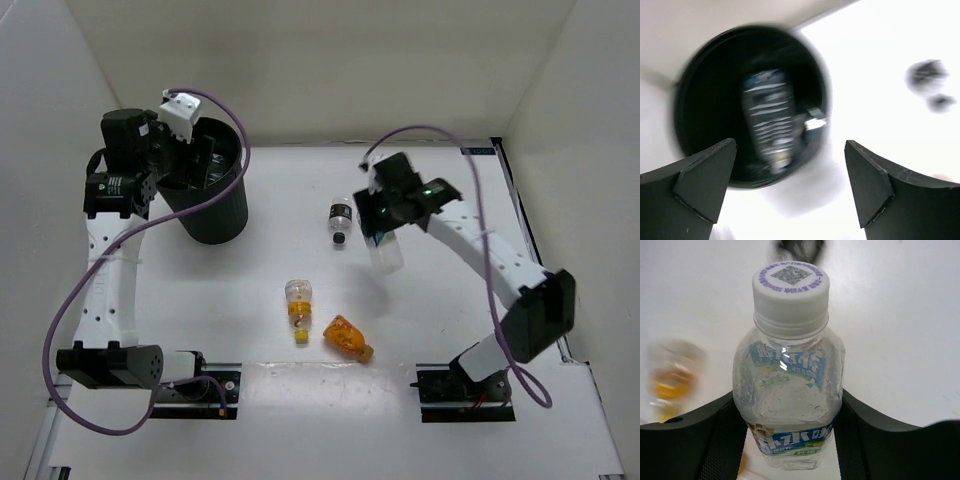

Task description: Put the plastic bottles in the bin

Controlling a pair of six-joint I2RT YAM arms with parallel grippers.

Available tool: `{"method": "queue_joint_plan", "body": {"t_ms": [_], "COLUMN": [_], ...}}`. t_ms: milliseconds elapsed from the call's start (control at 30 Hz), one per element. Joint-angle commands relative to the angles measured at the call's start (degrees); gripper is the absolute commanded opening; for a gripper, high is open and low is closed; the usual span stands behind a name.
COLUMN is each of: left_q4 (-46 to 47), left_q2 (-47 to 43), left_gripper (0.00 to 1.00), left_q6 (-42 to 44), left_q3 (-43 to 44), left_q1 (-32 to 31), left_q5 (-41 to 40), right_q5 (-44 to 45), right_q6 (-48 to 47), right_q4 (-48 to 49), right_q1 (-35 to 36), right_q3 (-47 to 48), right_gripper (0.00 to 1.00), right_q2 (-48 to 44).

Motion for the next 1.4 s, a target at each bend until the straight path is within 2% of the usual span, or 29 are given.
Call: {"method": "queue_joint_plan", "body": {"t_ms": [0,33,67,100,133,167,200,267,400,533,600,733,800,900,1167,1300,1367], "left_q4": [-3.07,-4.12,-6.22,-7.03,-7.64,-7.65,-7.65,-6.87,-6.24,-6.24,-6.24,-5.10,-5.10,-5.10,-3.96,-3.96,-3.96], "left_q2": [-2.35,-2.35,-1.57,-1.56,-0.78,0.36,0.98,2.82,6.25,8.54,9.15,9.69,10.21,10.92,10.92,10.92,10.92], "left_gripper": [1.00,1.00,1.00,1.00,1.00,1.00,1.00,1.00,1.00,1.00,1.00,1.00,1.00,1.00,1.00,0.72,0.40], "left_q6": [-0.39,-0.39,-0.39,-0.39,-0.91,-1.70,-2.49,-5.21,-5.75,-6.27,-6.89,-7.42,-7.42,-8.64,-8.65,-8.65,-8.03], "left_q3": [1.15,1.16,1.16,0.64,0.02,0.02,-0.50,-0.51,0.11,0.63,0.63,-1.47,-2.26,-2.88,-2.18,-2.71,-3.23], "left_q1": [-0.45,-0.45,-0.45,-1.24,-2.46,-3.26,-3.88,-5.02,-6.52,-7.05,-7.05,-7.05,-7.05,-7.05,-7.05,-7.05,-7.05], "left_q5": [21.02,25.68,30.42,39.17,42.48,44.86,48.19,49.89,49.89,59.52,61.67,54.93,54.38,58.32,62.46,61.76,61.76], "right_q5": [-20.10,-24.10,-27.19,-29.83,-31.68,-33.96,-35.21,-38.19,-44.00,-44.01,-44.70,-46.20,-46.20,-46.20,-47.52,-47.52,-48.05], "right_q6": [14.57,18.28,21.97,25.40,31.70,34.64,39.63,42.39,43.55,43.55,47.14,47.68,47.15,47.15,48.91,48.91,48.30], "right_q4": [14.71,20.50,33.26,39.83,45.98,56.49,60.77,66.15,67.14,66.69,71.76,71.02,70.48,70.48,72.24,71.71,69.87], "right_q1": [-5.88,-6.78,-7.31,-7.31,-7.31,-7.31,-7.31,-5.83,-2.49,-0.63,-0.63,0.50,1.03,2.09,3.76,4.29,4.29], "right_q3": [2.45,-1.65,-4.21,-6.58,-8.78,-11.68,-12.40,-10.14,-1.19,2.70,2.10,3.14,3.67,4.20,5.34,6.75,7.45], "right_gripper": [0.00,0.00,0.00,0.00,0.00,0.00,0.00,0.00,0.00,0.00,0.00,0.00,0.00,0.00,0.00,0.00,0.00], "right_q2": [-9.09,-10.78,-12.19,-14.12,-14.66,-14.66,-13.88,-10.02,-2.81,1.59,2.39,3.61,3.62,4.85,7.22,7.22,7.22]}}
